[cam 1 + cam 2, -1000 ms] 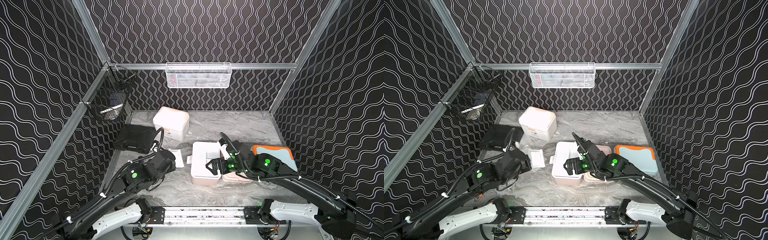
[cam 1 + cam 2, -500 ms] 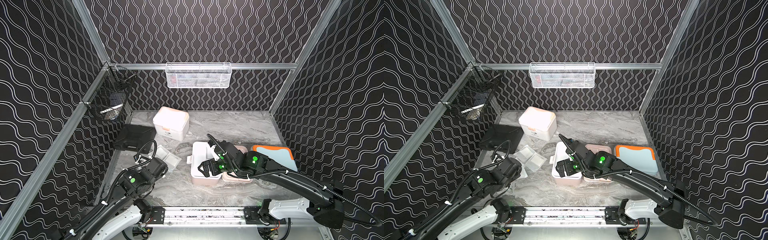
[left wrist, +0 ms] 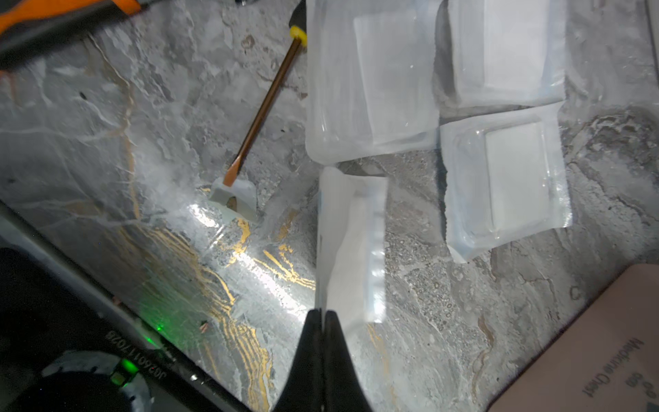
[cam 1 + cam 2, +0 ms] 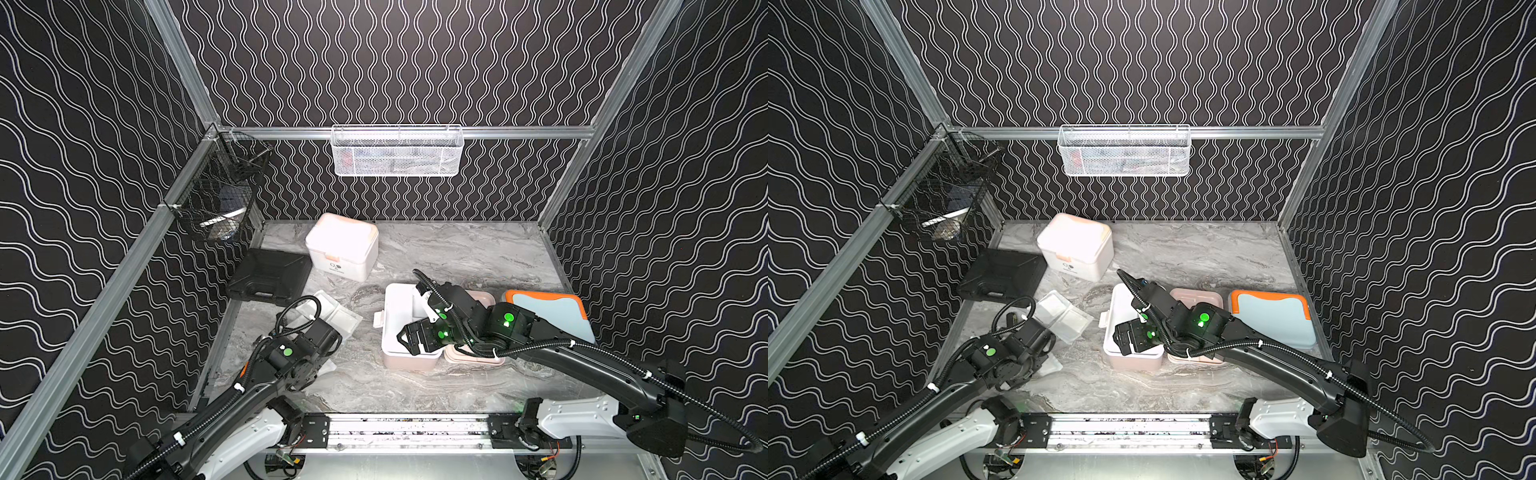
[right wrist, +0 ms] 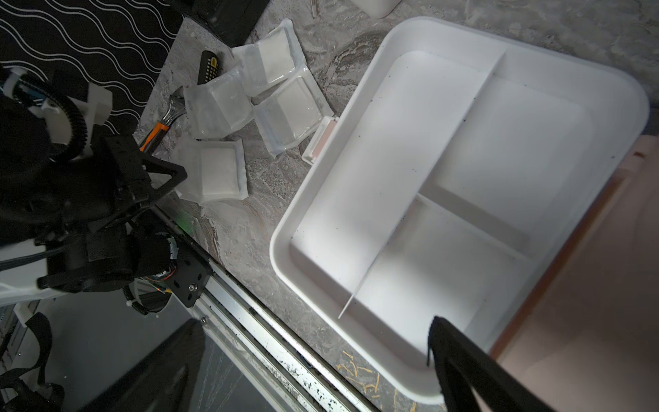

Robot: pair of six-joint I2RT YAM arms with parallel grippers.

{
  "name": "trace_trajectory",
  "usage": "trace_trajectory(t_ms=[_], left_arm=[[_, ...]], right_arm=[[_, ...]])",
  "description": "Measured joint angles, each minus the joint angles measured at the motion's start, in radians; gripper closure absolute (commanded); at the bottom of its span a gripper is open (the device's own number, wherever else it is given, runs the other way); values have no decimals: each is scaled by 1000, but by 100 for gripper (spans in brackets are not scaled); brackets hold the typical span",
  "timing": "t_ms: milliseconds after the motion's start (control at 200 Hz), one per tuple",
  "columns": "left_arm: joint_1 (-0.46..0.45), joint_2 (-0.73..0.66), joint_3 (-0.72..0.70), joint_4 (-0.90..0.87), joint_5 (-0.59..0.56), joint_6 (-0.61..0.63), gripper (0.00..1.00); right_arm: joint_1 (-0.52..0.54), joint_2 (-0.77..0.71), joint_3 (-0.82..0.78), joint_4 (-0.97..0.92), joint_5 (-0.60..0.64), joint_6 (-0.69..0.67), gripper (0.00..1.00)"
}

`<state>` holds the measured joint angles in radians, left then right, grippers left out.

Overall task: Open first aid kits and take out gauze
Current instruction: Place the gauze at the center of the board.

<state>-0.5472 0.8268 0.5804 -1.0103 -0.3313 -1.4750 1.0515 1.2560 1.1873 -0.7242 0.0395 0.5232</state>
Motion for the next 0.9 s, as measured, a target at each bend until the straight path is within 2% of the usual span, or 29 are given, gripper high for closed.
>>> trace_trajectory(t_ms=[265, 525, 581, 666, 771, 901], left_arm=[[9, 65, -50, 140, 10, -57, 100], [21, 81, -66, 182, -21, -98, 100], [24, 82, -71, 189, -29, -100, 92], [26, 93, -71, 199, -36, -99, 70], [26, 100, -68, 200, -35, -99, 57], [27, 48, -29, 160, -33, -92, 35]], right_arm=[[0, -17, -7, 0, 0, 0, 0], [0, -37, -22, -4, 6, 1, 0], [0, -38, -24, -4, 9, 5, 0], [0, -39, -25, -5, 17, 9, 0], [0, -39, -26, -12, 31, 16, 0], [0, -39, -18, -36, 63, 36, 0]])
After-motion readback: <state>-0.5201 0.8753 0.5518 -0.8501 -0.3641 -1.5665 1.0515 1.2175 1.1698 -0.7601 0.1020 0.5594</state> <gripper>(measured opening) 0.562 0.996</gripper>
